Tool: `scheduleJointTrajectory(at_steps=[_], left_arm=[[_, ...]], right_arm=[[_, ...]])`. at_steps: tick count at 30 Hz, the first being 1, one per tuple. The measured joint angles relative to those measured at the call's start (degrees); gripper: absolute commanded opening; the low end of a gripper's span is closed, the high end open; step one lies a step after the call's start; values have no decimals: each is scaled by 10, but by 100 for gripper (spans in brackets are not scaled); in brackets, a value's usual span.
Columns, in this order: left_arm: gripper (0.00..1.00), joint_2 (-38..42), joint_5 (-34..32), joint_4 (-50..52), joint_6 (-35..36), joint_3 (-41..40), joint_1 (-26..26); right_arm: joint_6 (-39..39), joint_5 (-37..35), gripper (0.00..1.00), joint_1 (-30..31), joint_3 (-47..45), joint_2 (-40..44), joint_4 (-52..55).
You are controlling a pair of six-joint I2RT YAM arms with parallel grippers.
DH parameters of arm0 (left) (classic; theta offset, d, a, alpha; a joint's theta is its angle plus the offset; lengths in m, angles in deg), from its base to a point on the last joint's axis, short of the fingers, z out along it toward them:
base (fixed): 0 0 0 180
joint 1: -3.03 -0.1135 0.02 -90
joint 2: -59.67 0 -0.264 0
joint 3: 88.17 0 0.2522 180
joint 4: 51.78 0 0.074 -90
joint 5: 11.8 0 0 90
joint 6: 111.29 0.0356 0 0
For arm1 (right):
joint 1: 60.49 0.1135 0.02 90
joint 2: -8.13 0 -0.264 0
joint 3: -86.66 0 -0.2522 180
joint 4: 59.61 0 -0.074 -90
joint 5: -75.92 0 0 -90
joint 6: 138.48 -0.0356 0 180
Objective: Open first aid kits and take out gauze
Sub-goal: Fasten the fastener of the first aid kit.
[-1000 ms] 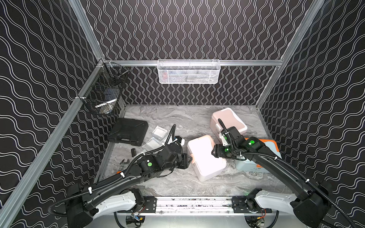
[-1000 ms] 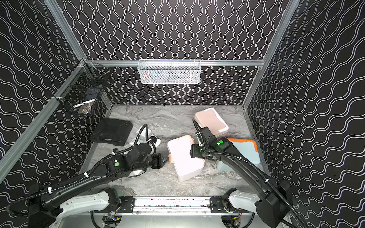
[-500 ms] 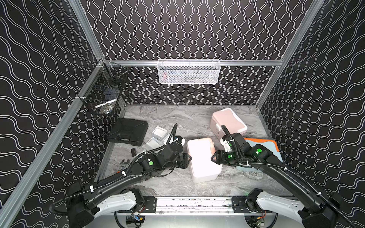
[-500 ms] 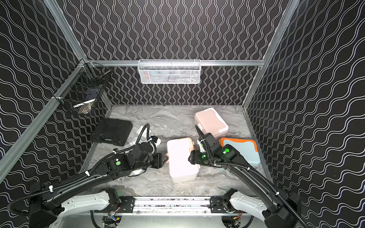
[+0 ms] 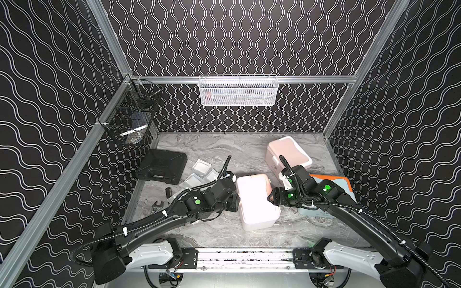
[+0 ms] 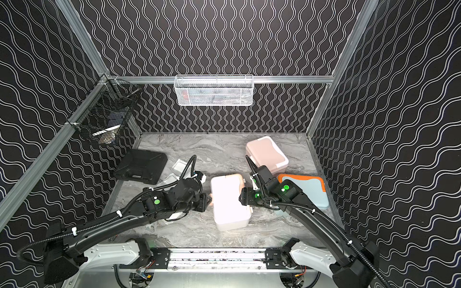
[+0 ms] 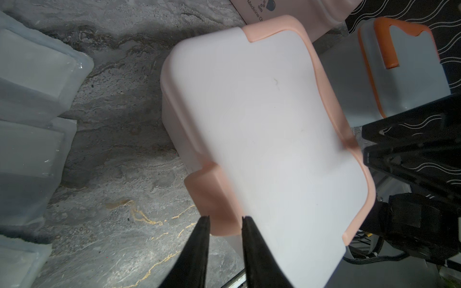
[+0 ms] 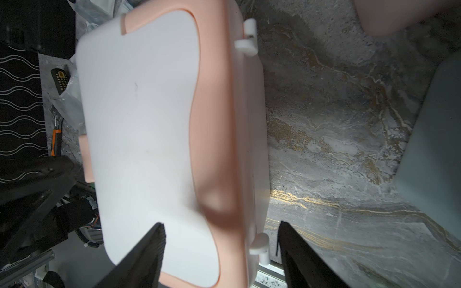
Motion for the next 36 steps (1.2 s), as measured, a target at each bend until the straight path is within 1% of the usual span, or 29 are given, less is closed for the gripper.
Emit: scheduleJointTrajectory(at_steps=[8,22,25,29,33,34,36], left_arm=[[29,-5,-7,-3,0,-18,0],[31,-3,-12,-23,-1,-35,0],[34,-2,-12,-27,-1,-36,0],[42,14,-10,-25,-3,-36,-1],[59,33,-8,-24,-3,-27,-1],[61,35,-5,-25,-3,-25,-1],[63,35,7,-28,-5,-23,-1]], right_arm=[[1,11,72,0,-17,-4,-4],[2,20,73,0,-6,-15,-9],[4,22,73,0,-5,-19,-10],[6,24,73,0,-3,-19,-11],[7,26,73,0,-3,-19,-13],[7,26,73,0,-4,-19,-14],[6,28,72,0,-5,-19,-17]])
